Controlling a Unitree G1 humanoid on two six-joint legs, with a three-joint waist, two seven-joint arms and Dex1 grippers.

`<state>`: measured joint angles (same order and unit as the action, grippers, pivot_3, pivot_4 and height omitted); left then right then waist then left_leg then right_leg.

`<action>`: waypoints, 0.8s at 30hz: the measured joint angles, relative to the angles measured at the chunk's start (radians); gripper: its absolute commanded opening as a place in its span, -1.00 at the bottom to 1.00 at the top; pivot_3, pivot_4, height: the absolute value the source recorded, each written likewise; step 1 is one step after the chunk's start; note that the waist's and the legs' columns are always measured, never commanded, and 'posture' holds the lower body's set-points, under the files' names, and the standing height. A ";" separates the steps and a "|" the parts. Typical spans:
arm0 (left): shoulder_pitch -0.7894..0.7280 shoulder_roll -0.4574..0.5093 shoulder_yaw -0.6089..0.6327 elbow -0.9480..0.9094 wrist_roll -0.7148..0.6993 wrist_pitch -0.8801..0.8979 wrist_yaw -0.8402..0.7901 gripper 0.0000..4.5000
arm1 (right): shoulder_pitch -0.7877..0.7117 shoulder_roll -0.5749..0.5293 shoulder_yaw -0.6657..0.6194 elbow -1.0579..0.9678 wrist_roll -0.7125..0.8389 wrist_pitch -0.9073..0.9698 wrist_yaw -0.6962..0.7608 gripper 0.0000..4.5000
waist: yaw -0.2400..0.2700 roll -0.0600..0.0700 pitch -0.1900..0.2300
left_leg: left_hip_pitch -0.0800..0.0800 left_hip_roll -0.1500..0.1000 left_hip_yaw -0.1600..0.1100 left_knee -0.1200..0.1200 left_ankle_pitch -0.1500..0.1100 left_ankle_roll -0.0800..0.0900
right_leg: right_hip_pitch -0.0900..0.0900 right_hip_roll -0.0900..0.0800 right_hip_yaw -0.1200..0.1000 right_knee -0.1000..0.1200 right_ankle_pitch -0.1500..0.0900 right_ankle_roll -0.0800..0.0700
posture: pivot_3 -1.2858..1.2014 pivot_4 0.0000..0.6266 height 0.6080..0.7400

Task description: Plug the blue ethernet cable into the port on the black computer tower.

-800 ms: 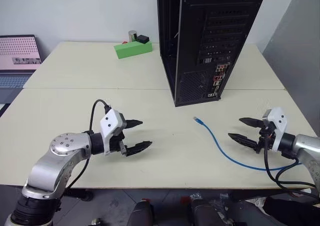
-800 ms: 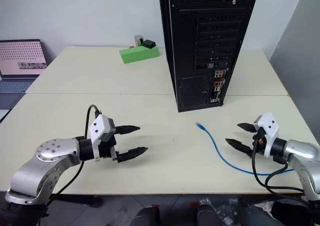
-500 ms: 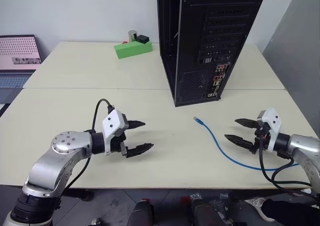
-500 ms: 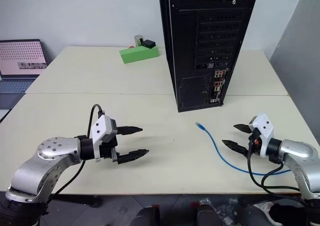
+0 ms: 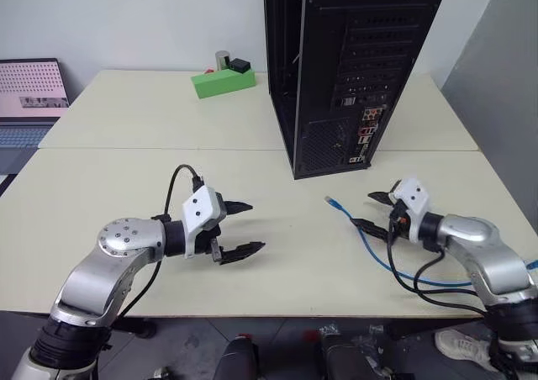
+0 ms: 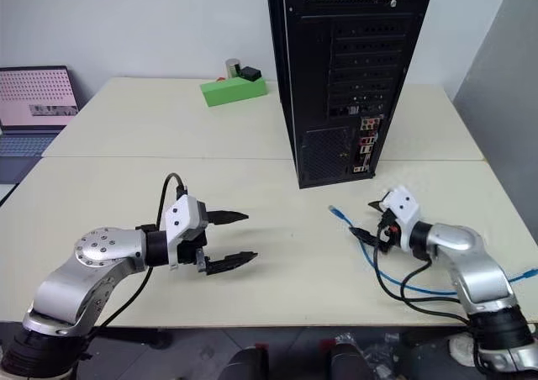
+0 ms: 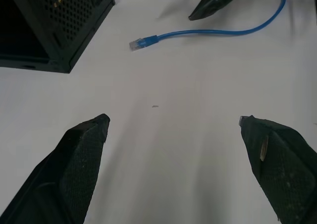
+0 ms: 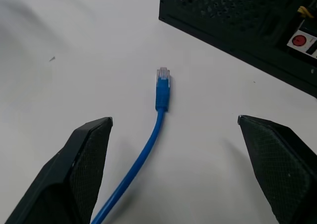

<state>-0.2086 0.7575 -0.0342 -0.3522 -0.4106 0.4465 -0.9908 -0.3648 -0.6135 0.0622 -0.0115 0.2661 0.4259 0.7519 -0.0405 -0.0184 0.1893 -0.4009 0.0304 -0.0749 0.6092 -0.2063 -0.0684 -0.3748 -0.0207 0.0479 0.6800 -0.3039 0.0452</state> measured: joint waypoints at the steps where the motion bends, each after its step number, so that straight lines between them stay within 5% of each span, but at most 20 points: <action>1: -0.003 -0.002 -0.003 0.002 -0.001 -0.001 -0.004 1.00 | -0.013 0.008 0.003 0.016 -0.006 -0.001 -0.004 0.91 | -0.001 0.000 0.000 | 0.000 0.000 0.000 0.000 0.000 0.000 | 0.000 0.000 0.000 0.000 0.000 0.000 | 0.03 -0.52 1.00; 11: -0.031 -0.010 -0.026 0.042 0.012 -0.059 -0.051 1.00 | -0.103 0.079 0.101 0.204 -0.098 -0.057 0.028 0.91 | 0.005 0.000 0.000 | 0.000 0.000 0.000 0.000 0.000 0.000 | 0.000 0.000 -0.001 0.000 0.000 0.000 | 0.03 -0.52 1.00; 24: -0.051 -0.041 -0.053 0.087 0.038 -0.113 -0.069 1.00 | -0.114 0.087 0.109 0.205 -0.118 -0.044 0.058 -0.34 | 0.006 0.000 0.000 | 0.000 0.000 -0.001 0.000 0.000 0.000 | 0.000 0.000 -0.001 0.000 0.000 0.000 | 0.03 -0.52 1.00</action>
<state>-0.2597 0.7168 -0.0877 -0.2655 -0.3724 0.3338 -1.0598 -0.4787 -0.5263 0.1716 0.1938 0.1486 0.3815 0.8099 -0.0348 -0.0184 0.1893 -0.4009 0.0305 -0.0756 0.6094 -0.2063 -0.0684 -0.3744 -0.0206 0.0469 0.6805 -0.3039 0.0450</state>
